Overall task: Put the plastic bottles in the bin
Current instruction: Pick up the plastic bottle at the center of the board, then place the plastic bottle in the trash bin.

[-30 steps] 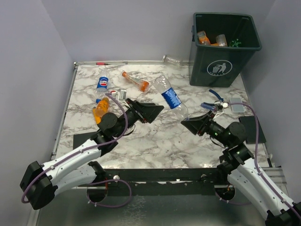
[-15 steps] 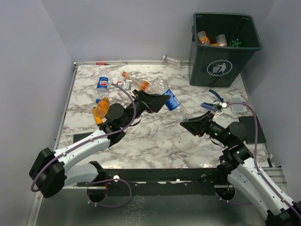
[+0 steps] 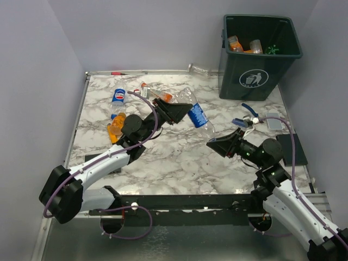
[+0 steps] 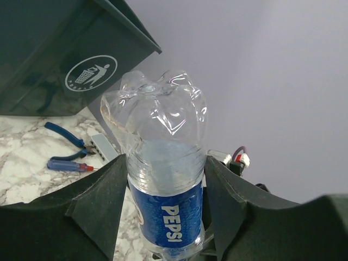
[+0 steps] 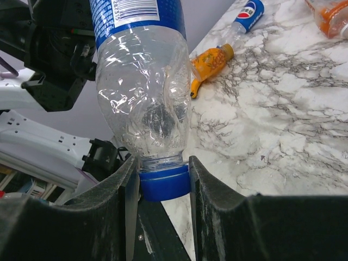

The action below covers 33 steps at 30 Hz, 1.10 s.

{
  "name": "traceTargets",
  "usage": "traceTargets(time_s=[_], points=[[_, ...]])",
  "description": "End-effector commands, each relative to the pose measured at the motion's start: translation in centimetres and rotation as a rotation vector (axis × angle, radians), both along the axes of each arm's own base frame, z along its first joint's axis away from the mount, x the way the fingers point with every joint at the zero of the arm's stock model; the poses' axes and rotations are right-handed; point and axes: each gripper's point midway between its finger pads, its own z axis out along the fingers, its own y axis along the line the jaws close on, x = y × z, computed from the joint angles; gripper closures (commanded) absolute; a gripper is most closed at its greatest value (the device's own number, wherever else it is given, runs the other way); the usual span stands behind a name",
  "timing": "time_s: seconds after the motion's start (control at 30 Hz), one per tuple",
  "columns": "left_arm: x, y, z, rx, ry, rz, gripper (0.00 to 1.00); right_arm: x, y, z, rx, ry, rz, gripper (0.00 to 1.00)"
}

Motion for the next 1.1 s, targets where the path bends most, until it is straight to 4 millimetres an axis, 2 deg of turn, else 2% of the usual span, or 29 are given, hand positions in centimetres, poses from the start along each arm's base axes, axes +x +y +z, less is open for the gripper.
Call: traceTargets(time_s=[0.0,0.07,0.17,0.23,0.3,0.47,0.57,0.6,0.63,0.7,0.73,0.93,1.07], points=[[-0.9,-1.0,1.3,-0.024,-0.035,-0.092,0.42,-0.3,0.3,0.0,-0.008,-0.027,0.035,1.0],[-1.0,-1.2,1.2,-0.019,-0.039,-0.105,0.38,-0.3,0.4,0.0,-0.012,-0.028,0.037,1.0],[-1.3,-1.7,1.2,-0.005,-0.052,-0.137,0.14,-0.3,0.4,0.0,-0.022,-0.03,0.041,1.0],[-1.4,-2.0,1.2,0.002,-0.056,-0.155,0.05,-0.3,0.3,-0.1,-0.027,-0.03,0.039,1.0],[-1.5,-2.1,1.0,0.009,-0.059,-0.163,0.06,-0.3,0.3,-0.1,-0.03,-0.031,0.04,1.0],[-1.5,-2.2,0.6,0.024,-0.065,-0.168,0.33,-0.4,0.4,-0.3,-0.039,-0.025,0.051,1.0],[-1.6,-2.7,0.3,0.033,-0.06,-0.196,0.4,-0.3,0.6,-0.6,-0.054,-0.015,0.064,1.0],[-1.7,-2.8,0.2,0.036,-0.057,-0.208,0.4,-0.3,0.6,-0.7,-0.063,-0.015,0.068,1.0],[-1.8,-3.0,0.0,0.04,-0.055,-0.222,0.35,-0.3,0.7,-0.6,-0.068,-0.016,0.07,1.0],[-2.0,-3.4,-0.2,0.048,-0.052,-0.248,0.1,-0.3,0.6,-0.2,-0.075,-0.031,0.066,1.0],[-2.0,-3.4,-0.4,0.05,-0.048,-0.246,0.03,-0.3,0.5,-0.1,-0.077,-0.04,0.061,1.0],[-1.5,-3.1,-1.8,0.095,-0.03,-0.205,0.01,-0.5,0.4,0.6,-0.082,-0.065,0.064,1.0],[-1.5,-3.1,-1.7,0.101,-0.037,-0.207,0.11,-0.8,0.7,0.1,-0.092,-0.054,0.099,1.0]])
